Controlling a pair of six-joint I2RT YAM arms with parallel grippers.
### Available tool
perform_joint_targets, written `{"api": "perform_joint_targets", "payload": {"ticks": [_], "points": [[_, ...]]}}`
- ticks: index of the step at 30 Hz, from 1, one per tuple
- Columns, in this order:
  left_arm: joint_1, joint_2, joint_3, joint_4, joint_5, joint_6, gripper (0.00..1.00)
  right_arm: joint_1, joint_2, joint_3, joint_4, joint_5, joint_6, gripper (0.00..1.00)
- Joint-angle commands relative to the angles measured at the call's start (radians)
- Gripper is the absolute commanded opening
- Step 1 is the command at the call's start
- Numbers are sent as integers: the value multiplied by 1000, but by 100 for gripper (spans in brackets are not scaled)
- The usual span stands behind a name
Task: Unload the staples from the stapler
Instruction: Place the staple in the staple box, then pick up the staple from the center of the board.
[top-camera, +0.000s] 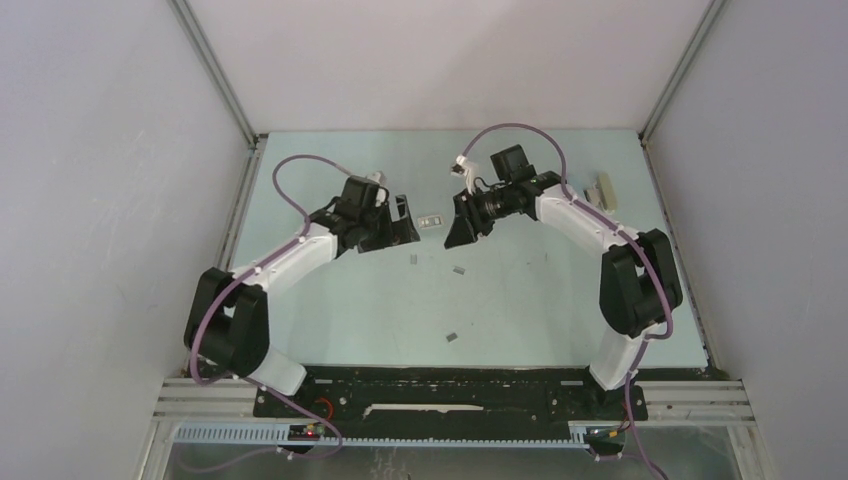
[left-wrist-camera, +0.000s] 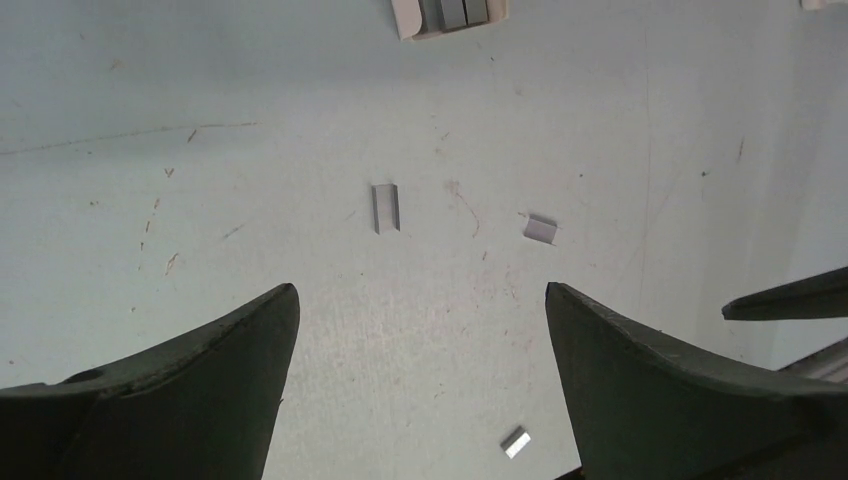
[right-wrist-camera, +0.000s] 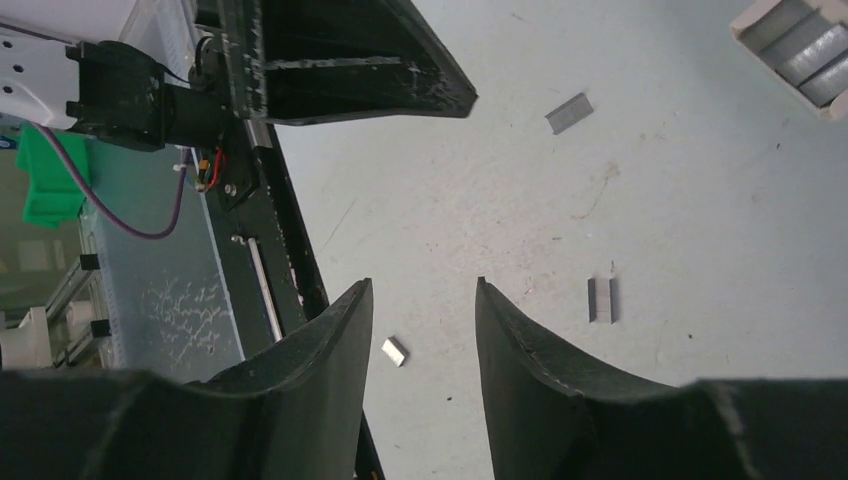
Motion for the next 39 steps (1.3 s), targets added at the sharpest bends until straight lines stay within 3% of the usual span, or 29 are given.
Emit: {"api": "perform_joint_targets", "payload": {"ticks": [1, 9, 39], "points": [[-23, 25, 103, -39, -96, 30, 98, -15, -53, 4, 37, -68, -51, 53], [-31, 85, 133, -28, -87, 17, 97, -66, -80, -24, 40, -89, -62, 63], [-101, 243, 267, -169, -164, 3, 91, -84, -75, -28, 52, -124, -47, 64]]}}
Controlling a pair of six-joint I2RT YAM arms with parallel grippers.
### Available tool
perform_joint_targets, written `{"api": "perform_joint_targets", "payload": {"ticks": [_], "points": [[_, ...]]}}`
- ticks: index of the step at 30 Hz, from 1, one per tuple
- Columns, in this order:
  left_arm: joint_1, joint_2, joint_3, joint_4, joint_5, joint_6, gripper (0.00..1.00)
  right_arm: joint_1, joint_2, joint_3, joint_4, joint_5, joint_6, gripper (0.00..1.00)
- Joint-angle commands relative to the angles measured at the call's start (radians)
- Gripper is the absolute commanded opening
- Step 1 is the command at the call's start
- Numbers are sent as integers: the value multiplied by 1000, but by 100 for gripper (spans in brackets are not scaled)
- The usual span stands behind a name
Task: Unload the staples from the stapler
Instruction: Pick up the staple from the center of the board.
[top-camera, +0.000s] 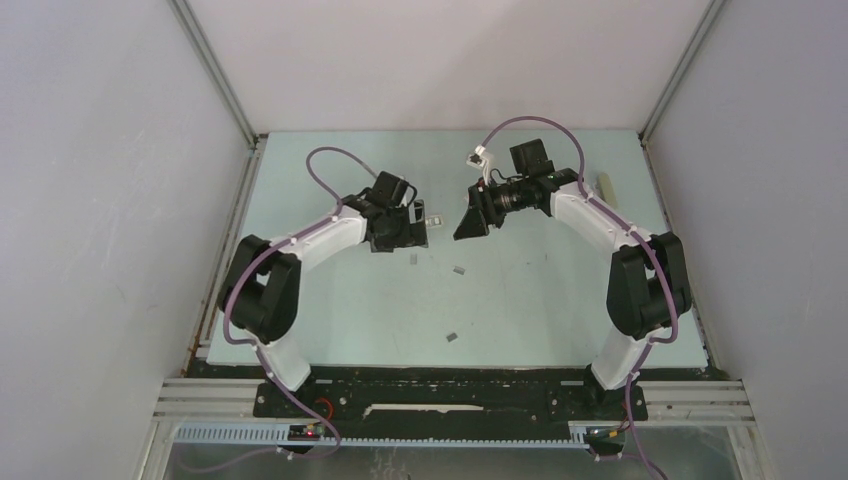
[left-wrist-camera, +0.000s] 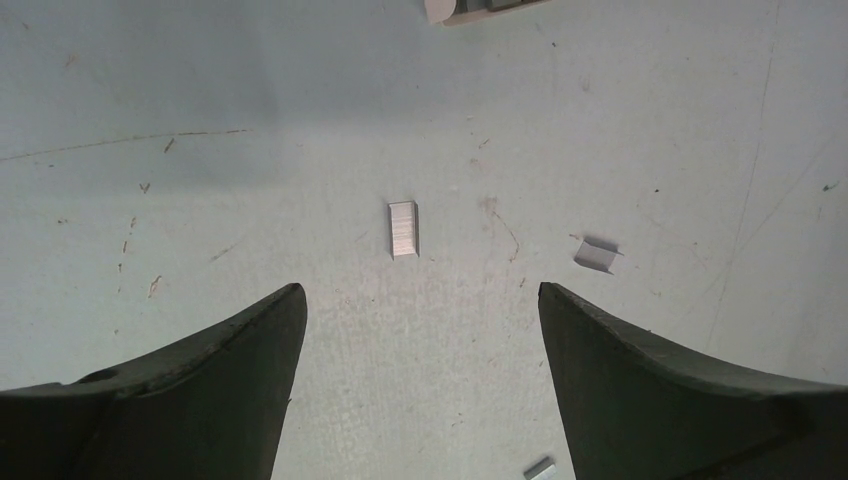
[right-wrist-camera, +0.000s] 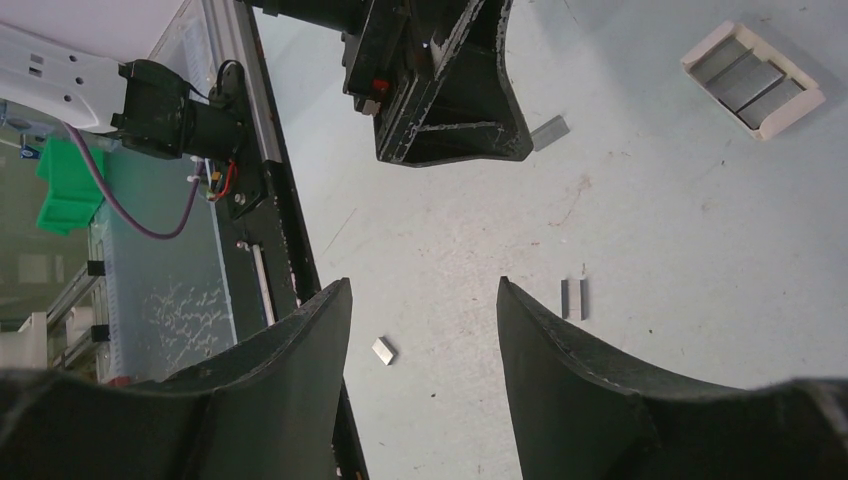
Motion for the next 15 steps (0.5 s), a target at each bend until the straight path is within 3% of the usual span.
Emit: {"api": "perform_joint_targets", "payload": {"ticks": [1, 15], "points": [[-18, 15, 86, -43, -53, -4, 91, -2, -42, -8, 15, -22, -6, 64], [-35, 70, 142, -84, -47, 3, 84, -2, -58, -15, 13, -10, -15, 64]]}}
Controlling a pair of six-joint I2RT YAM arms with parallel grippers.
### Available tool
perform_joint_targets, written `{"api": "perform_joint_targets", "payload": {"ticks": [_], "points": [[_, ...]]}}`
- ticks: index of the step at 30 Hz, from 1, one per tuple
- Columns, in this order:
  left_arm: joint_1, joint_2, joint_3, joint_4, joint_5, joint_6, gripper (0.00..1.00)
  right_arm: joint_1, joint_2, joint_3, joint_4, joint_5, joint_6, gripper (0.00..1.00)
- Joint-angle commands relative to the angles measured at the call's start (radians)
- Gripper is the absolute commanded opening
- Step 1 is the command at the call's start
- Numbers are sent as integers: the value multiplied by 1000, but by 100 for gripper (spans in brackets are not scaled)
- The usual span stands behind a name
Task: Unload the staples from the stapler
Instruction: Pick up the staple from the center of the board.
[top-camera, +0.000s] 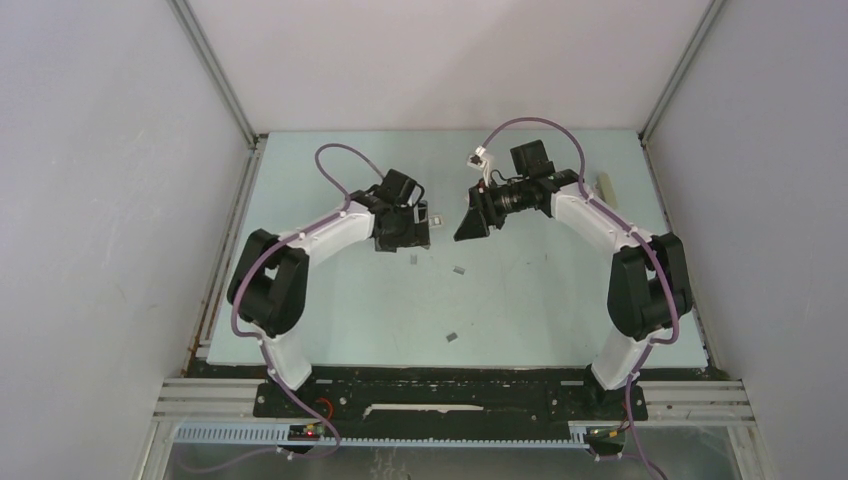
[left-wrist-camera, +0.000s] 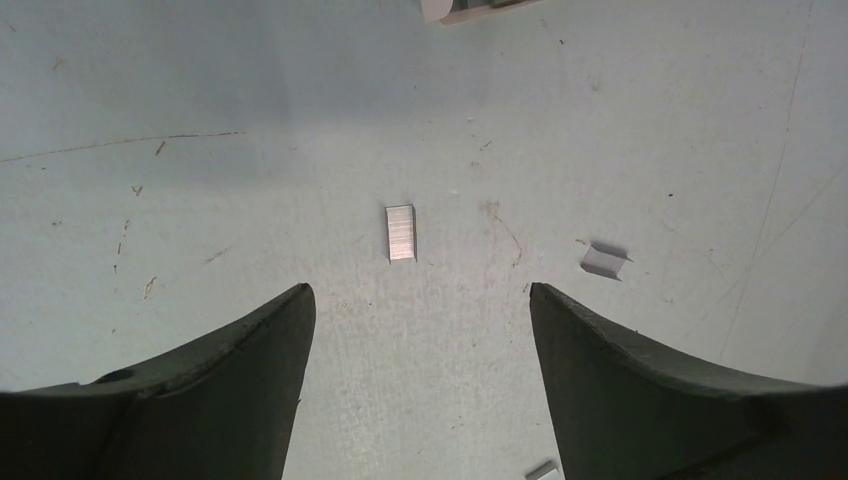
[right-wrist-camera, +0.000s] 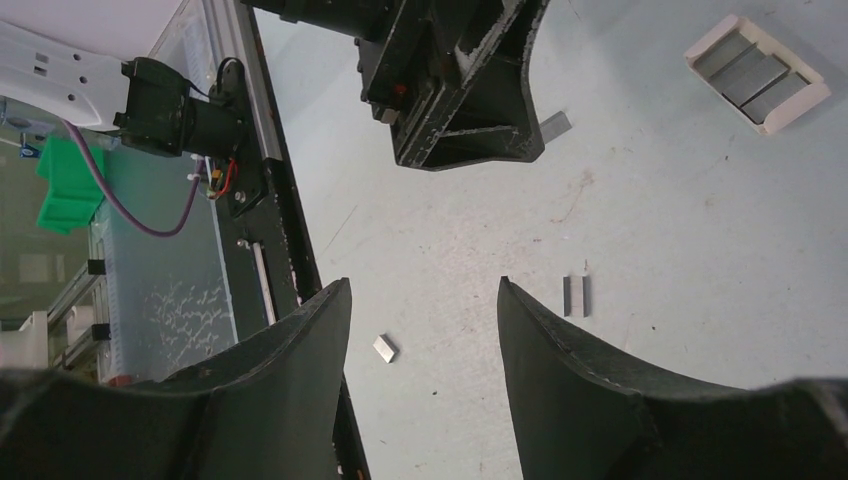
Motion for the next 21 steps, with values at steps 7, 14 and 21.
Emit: {"api": "perform_joint_targets", "payload": {"ticks": [7, 14, 21], "points": [[-10, 98, 143, -72, 10, 23, 75, -2, -62, -17, 16, -5, -18, 64], [-4, 198, 223, -124, 12, 37, 62, -3, -64, -22, 17, 0, -19, 64], [0, 228, 229, -139, 17, 33, 55, -7, -57, -23, 19, -2, -19, 64]]}}
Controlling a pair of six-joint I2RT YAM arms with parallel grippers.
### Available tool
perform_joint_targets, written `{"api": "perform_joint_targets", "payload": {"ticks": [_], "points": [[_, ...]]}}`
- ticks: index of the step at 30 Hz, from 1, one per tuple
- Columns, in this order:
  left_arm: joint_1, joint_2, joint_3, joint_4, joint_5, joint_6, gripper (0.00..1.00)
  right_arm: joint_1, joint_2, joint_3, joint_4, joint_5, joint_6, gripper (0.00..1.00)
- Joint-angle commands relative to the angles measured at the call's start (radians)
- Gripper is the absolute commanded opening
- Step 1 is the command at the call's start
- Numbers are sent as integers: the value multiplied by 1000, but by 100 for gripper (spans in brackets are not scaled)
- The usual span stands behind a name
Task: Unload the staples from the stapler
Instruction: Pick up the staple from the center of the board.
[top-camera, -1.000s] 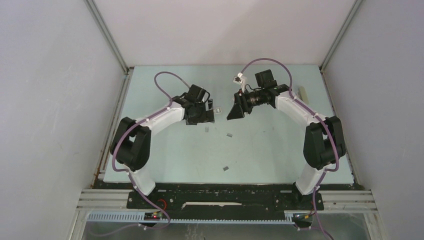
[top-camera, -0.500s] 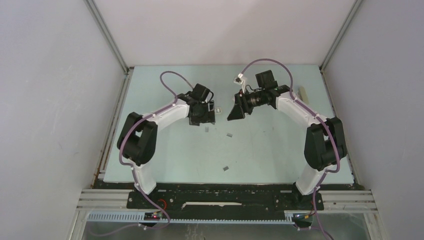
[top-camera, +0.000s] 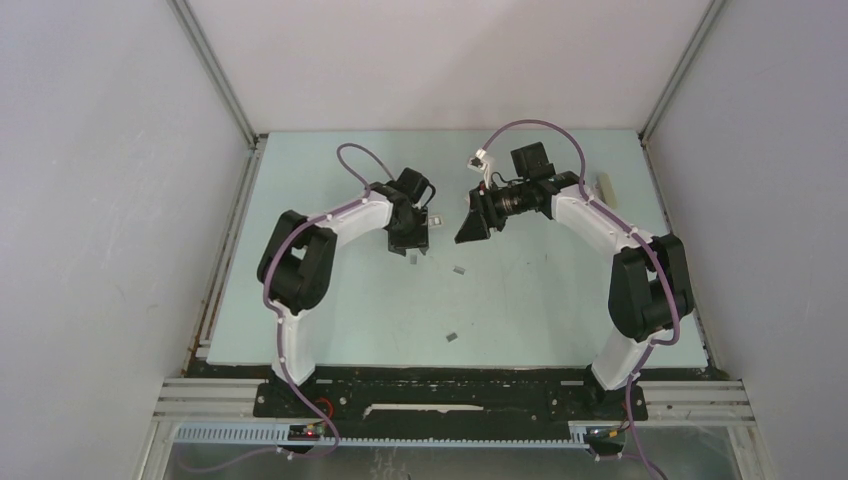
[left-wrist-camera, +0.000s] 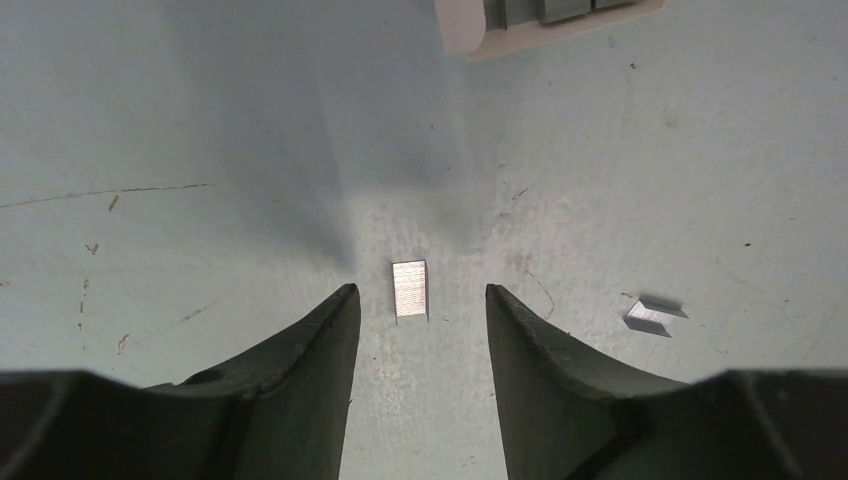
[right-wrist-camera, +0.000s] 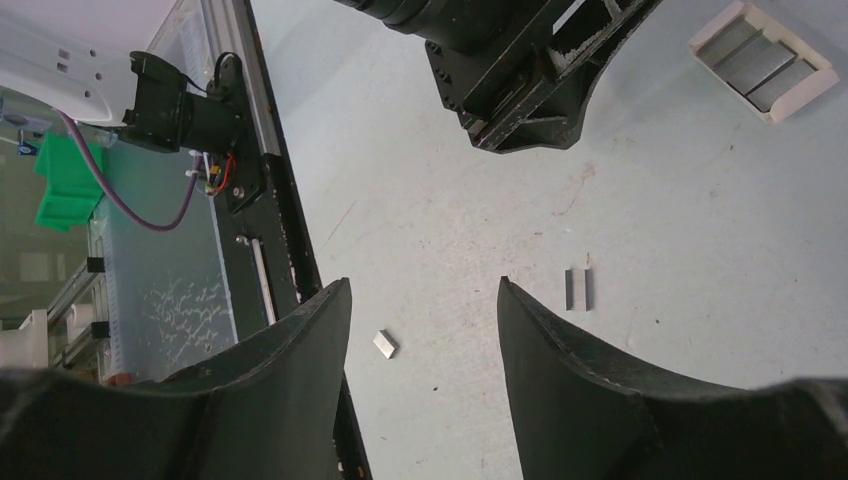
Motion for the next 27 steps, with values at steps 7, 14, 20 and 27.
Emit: {"api": "perform_joint_targets", "payload": {"ticks": [7, 14, 20, 27], "points": [[5, 43, 67, -33, 37, 17, 46, -8, -44, -4, 17, -8, -12, 64], [10, 65, 76, -52, 44, 21, 39, -13, -41, -3, 19, -9, -13, 64], [10, 85, 96, -99, 22, 24, 36, -16, -41, -4, 19, -12, -11, 64], [10, 109, 115, -141, -26, 37, 31, -19, -44, -3, 20, -15, -10, 64]]}}
